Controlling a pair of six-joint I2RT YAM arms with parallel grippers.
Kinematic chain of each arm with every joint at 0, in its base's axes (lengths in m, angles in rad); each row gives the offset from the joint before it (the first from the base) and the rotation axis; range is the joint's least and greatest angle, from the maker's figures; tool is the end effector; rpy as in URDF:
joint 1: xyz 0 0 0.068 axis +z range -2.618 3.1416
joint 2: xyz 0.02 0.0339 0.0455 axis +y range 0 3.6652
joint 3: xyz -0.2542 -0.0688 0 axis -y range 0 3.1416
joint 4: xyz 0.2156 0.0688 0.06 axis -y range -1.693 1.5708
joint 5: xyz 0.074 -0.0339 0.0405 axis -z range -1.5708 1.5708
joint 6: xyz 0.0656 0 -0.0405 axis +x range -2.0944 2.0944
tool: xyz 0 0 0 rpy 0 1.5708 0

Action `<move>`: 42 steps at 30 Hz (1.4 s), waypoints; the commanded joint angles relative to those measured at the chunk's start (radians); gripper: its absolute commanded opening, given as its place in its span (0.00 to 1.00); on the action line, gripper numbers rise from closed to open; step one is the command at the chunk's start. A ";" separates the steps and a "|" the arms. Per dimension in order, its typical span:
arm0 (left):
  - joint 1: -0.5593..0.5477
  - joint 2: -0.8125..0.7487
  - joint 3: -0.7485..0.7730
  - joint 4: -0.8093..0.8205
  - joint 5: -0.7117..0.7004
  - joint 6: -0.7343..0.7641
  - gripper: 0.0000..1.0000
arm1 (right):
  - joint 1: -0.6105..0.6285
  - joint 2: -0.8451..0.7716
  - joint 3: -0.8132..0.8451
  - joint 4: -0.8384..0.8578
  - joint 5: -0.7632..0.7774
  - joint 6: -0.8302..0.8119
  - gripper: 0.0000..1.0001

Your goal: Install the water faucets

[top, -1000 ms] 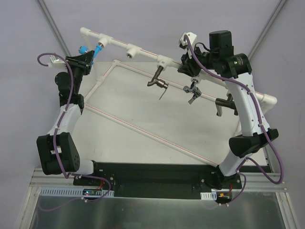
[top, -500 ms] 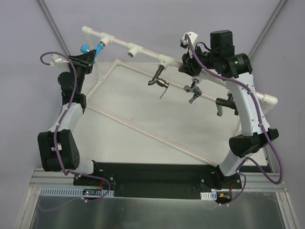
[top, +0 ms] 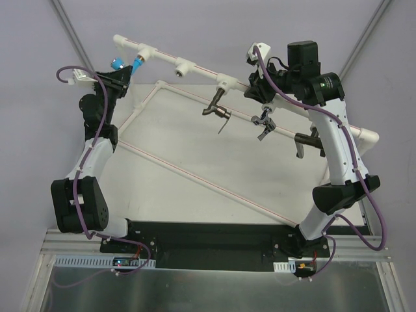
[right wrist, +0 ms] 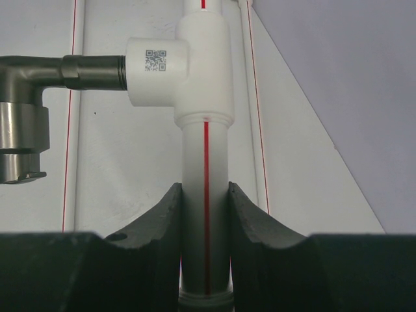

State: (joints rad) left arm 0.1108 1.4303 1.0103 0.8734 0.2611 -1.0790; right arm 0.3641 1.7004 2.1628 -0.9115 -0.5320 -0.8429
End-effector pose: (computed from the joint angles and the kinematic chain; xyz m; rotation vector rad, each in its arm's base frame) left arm 0.3291 0.0196 0.3922 -0.4504 1.1023 -1.0030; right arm 0.3027 0.1510 0.4588 -1.3693 1.4037 0.2237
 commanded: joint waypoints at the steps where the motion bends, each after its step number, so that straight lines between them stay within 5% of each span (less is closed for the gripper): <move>1: -0.031 0.044 0.039 -0.048 0.049 0.067 0.00 | 0.007 -0.048 -0.009 -0.078 -0.102 -0.031 0.01; 42: -0.108 0.099 0.065 -0.146 0.161 0.613 0.00 | 0.024 -0.050 -0.003 -0.084 -0.118 -0.056 0.01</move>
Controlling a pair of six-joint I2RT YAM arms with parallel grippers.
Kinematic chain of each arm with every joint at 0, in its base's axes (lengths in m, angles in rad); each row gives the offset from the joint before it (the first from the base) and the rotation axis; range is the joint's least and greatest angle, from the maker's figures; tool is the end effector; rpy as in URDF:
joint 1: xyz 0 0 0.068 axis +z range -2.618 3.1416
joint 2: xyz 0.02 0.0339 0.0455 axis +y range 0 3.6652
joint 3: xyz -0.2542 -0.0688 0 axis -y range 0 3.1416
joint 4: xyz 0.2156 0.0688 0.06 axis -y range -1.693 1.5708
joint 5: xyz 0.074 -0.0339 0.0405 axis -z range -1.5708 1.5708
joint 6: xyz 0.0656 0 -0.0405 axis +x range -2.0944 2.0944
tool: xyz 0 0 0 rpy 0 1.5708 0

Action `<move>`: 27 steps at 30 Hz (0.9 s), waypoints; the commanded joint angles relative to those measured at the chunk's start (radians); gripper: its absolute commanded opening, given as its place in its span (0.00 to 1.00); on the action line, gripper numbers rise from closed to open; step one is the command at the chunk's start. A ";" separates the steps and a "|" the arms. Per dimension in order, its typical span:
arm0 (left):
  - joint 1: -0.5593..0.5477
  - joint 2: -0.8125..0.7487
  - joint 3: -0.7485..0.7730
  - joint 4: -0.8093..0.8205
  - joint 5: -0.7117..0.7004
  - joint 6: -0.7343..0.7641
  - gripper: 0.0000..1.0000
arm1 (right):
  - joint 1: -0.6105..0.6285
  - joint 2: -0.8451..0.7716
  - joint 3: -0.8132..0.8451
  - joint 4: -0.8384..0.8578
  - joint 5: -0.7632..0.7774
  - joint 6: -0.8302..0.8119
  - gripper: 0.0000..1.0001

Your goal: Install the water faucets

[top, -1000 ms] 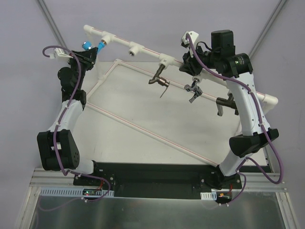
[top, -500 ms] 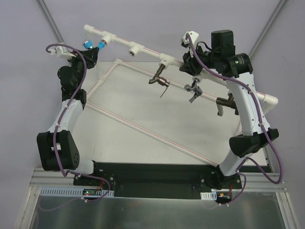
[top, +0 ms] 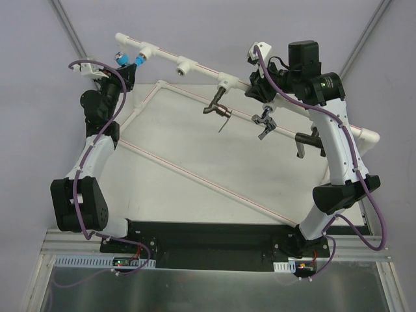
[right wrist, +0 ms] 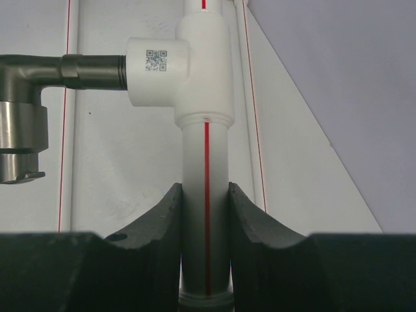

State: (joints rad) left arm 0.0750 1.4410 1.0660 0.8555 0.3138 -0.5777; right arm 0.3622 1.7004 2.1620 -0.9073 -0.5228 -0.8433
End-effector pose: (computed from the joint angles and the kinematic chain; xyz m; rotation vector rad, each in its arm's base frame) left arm 0.3312 0.0046 0.4055 -0.0808 1.1334 -0.6194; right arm 0.3037 0.1501 0.4589 -1.3639 1.4070 0.2118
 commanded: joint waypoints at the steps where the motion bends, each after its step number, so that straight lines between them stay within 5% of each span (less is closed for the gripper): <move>1: -0.072 0.094 0.011 -0.128 0.113 0.127 0.00 | 0.026 -0.050 -0.004 -0.090 -0.128 -0.054 0.01; 27: -0.129 0.105 0.080 -0.381 0.154 0.637 0.00 | 0.041 -0.061 -0.002 -0.100 -0.131 -0.068 0.01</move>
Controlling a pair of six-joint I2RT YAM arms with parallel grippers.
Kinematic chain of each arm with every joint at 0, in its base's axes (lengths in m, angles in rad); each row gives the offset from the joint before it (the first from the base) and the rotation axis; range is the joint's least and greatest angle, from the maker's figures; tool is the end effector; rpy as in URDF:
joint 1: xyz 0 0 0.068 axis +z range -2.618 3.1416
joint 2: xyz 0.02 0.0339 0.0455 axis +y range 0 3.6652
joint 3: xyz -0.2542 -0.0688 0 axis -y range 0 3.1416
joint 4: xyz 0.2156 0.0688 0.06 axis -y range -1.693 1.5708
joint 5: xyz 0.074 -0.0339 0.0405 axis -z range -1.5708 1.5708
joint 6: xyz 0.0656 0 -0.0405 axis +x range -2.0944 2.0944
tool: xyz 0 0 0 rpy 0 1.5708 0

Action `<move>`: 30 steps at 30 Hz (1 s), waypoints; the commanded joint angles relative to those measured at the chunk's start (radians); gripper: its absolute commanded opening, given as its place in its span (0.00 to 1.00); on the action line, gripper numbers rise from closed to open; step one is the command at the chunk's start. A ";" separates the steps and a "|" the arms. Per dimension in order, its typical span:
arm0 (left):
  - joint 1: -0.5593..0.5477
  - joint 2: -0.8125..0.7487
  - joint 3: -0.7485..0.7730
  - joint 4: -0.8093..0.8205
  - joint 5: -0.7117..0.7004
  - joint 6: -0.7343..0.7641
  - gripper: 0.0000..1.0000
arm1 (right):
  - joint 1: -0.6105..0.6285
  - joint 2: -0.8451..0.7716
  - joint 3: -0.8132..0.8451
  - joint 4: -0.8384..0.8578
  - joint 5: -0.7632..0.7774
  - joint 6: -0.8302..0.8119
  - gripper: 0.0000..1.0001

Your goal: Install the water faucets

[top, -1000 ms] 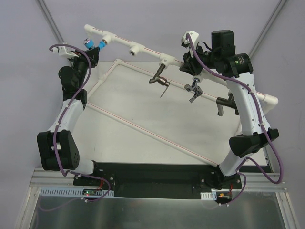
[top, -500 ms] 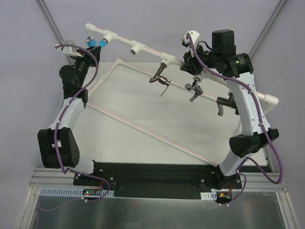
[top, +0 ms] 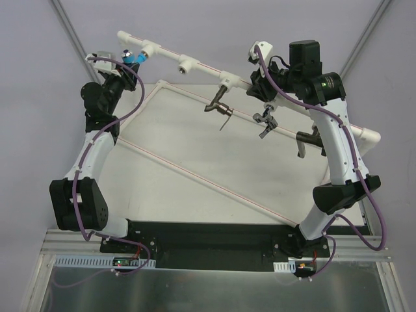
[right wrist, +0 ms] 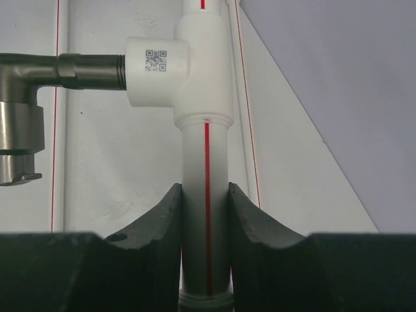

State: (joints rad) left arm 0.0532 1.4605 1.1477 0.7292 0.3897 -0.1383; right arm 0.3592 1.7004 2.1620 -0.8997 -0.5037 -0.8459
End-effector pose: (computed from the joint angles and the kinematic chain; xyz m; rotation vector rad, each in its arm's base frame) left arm 0.3396 -0.0069 0.4114 0.2352 1.1691 -0.2996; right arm 0.3055 0.1485 0.4595 -1.3542 1.4114 0.1863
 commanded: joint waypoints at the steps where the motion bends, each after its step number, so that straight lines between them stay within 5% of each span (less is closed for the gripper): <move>1: -0.108 0.086 0.000 -0.263 0.072 0.216 0.00 | 0.046 -0.061 -0.001 -0.108 -0.151 -0.064 0.01; 30: -0.197 0.026 0.003 -0.505 -0.089 0.853 0.00 | 0.072 -0.088 -0.024 -0.108 -0.134 -0.087 0.01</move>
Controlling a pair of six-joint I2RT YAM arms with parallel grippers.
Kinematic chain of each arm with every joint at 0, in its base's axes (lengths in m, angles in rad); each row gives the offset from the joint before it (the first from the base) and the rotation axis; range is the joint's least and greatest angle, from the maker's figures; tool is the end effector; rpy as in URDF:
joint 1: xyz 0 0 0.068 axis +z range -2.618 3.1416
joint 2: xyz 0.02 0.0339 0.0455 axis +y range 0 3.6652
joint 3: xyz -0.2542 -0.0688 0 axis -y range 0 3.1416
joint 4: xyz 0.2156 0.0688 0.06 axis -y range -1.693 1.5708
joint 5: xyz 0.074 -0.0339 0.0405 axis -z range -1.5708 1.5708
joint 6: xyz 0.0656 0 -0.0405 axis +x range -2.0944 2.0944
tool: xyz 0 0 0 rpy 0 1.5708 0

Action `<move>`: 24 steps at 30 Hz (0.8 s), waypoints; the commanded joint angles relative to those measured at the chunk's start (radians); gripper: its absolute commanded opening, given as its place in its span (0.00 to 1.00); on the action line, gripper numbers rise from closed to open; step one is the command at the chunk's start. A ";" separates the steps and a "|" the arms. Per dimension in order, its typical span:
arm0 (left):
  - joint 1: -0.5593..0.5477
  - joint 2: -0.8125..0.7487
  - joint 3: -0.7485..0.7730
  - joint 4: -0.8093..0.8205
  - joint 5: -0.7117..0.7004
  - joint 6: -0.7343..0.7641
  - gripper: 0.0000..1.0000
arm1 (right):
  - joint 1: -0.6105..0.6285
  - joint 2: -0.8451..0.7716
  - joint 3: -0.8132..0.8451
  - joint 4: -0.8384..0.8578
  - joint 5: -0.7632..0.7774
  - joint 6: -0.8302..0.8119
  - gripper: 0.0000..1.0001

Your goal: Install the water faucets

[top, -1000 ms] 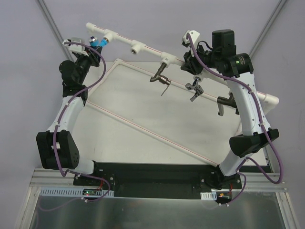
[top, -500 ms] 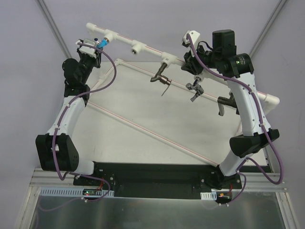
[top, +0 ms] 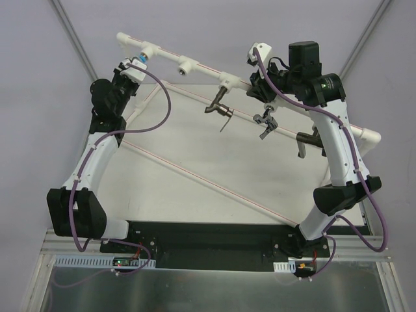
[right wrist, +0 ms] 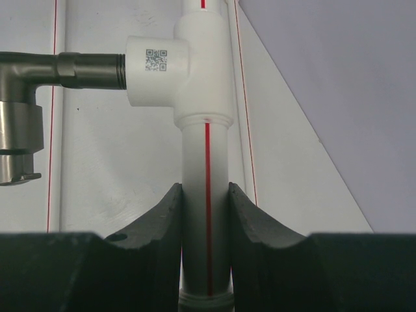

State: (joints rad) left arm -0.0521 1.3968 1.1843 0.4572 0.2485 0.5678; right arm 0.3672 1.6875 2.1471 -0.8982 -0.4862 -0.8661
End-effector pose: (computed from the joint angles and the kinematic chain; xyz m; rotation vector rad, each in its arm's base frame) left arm 0.3316 -0.0334 0.4104 0.6045 1.1945 0.2720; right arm 0.3023 0.1491 0.4593 -1.3680 1.4024 0.1615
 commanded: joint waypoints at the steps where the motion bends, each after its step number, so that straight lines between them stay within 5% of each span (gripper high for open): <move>1: -0.100 0.088 -0.032 -0.238 0.040 0.164 0.00 | 0.064 -0.075 -0.006 -0.108 -0.152 -0.068 0.01; 24: -0.262 0.093 -0.106 -0.220 -0.288 0.648 0.02 | 0.068 -0.084 -0.010 -0.105 -0.150 -0.076 0.01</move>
State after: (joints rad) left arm -0.2127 1.3861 1.1500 0.4385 -0.1226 1.0382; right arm 0.3714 1.6829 2.1441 -0.9024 -0.4763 -0.8810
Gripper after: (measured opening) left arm 0.274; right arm 0.306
